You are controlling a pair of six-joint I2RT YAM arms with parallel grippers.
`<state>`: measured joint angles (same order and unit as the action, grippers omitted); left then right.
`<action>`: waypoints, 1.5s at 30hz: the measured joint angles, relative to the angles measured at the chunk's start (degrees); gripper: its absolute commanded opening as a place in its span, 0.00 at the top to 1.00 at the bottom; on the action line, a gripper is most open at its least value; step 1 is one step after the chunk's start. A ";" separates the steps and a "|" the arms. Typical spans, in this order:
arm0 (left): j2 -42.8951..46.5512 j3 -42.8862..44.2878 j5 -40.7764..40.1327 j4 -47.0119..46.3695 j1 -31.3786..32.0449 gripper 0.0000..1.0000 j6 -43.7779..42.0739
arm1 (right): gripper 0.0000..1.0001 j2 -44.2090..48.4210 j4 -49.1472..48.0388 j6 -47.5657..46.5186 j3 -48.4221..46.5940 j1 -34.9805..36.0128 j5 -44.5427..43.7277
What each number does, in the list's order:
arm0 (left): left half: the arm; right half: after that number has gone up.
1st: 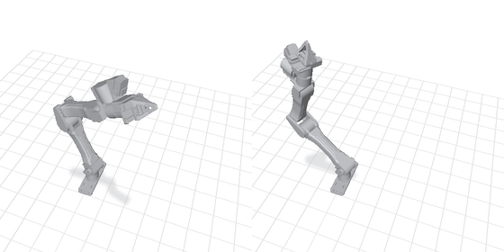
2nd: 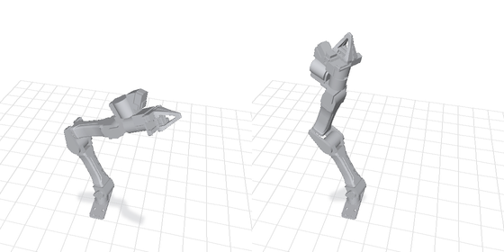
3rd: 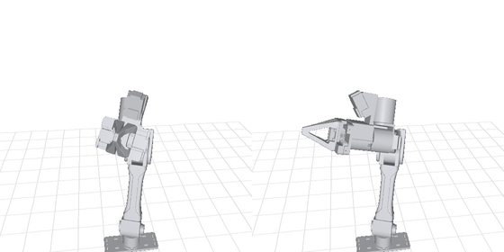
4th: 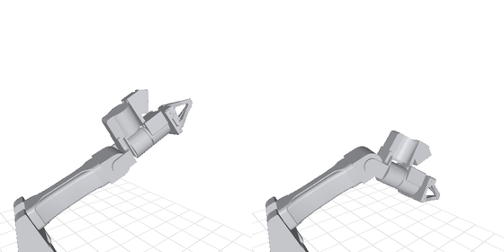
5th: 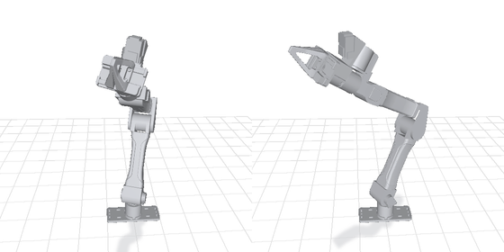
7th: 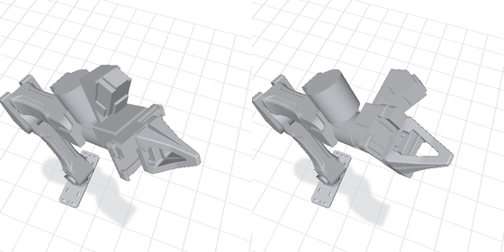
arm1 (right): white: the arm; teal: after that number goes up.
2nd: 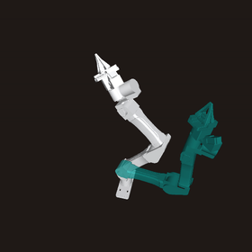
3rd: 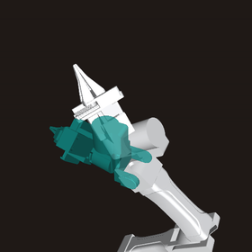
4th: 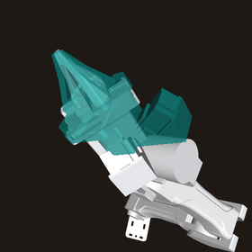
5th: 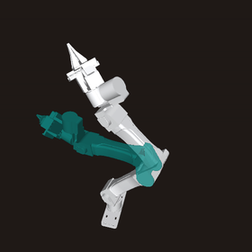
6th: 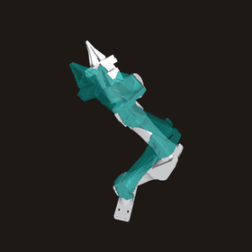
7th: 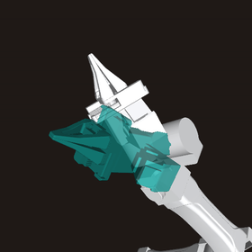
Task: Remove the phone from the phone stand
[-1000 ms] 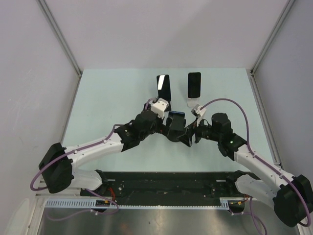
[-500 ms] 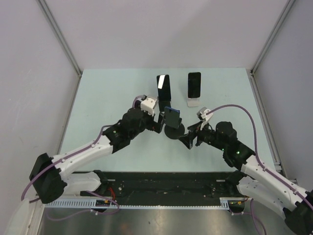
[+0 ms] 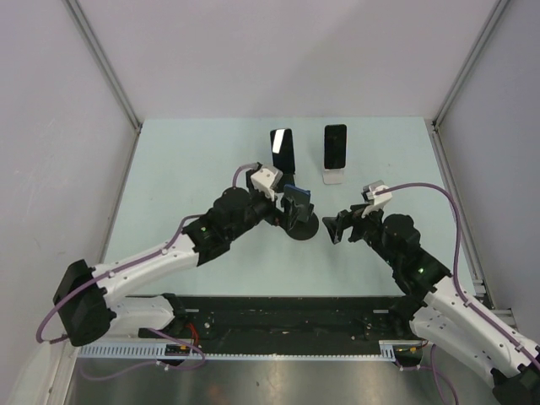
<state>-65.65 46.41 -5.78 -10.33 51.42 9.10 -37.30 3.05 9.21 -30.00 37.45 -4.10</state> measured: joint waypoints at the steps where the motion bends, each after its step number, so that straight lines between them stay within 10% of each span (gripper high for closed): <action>1: -1.55 0.76 -0.11 -0.07 0.09 0.00 0.35 | 0.01 0.33 0.04 -0.07 0.00 -0.04 -0.72; 25: -13.22 5.38 -13.25 -5.73 4.35 0.04 3.63 | 0.05 -1.75 -0.17 -3.80 0.00 -0.09 -1.20; 45: -11.85 3.80 -11.80 -8.20 4.66 0.97 4.46 | 0.17 -14.34 -12.09 -6.75 0.11 -1.51 12.07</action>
<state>-77.49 50.22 -17.58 -18.52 56.07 13.56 -51.64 -9.04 2.46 -29.89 35.94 7.97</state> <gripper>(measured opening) 0.753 0.860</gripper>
